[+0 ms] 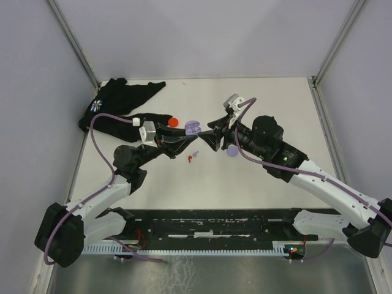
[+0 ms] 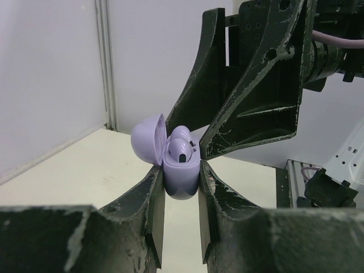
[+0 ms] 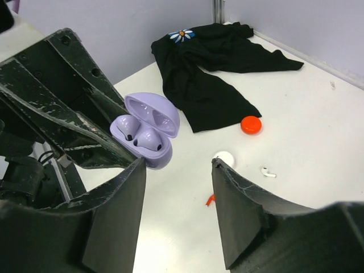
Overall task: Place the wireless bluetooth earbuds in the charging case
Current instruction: Place the earbud in the charging case, then close the charging case.
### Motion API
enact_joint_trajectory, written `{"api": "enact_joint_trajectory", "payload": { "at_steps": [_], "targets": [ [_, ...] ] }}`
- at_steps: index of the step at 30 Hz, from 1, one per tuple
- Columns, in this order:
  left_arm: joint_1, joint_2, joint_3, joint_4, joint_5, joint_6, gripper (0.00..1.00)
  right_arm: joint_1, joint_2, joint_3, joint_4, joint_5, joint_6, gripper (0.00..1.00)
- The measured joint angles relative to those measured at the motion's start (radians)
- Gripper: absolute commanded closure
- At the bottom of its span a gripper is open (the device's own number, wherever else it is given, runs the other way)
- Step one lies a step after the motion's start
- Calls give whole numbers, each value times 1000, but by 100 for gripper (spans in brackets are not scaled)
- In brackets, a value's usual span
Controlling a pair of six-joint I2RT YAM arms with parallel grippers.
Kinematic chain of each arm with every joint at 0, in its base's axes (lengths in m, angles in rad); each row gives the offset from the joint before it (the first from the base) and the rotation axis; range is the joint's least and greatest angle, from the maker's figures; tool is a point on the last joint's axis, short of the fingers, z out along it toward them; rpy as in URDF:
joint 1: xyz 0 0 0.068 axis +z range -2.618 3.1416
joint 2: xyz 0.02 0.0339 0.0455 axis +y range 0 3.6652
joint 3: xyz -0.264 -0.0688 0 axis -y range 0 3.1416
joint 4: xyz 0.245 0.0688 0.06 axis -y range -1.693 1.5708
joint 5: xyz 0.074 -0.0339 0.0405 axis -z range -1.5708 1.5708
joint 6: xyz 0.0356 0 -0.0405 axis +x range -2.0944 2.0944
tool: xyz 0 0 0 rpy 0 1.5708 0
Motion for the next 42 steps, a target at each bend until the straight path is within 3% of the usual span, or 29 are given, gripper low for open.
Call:
{"api": "enact_joint_trajectory", "payload": {
  "at_steps": [7, 13, 18, 31, 42],
  "targets": [
    [0, -39, -2, -55, 38, 48, 97, -62, -1, 13, -108, -100, -41, 25],
    [0, -66, 2, -166, 113, 137, 97, -193, -2, 63, -206, -361, -99, 17],
    [0, -55, 63, -279, 203, 223, 97, -213, 37, 181, -303, -587, -199, 14],
    [0, 36, 145, -304, 306, 274, 97, -214, 184, 280, -405, -732, -291, 12],
    [-3, 75, 150, -340, 277, 272, 97, -224, 201, 300, -471, -774, -325, 17]
  ]
}}
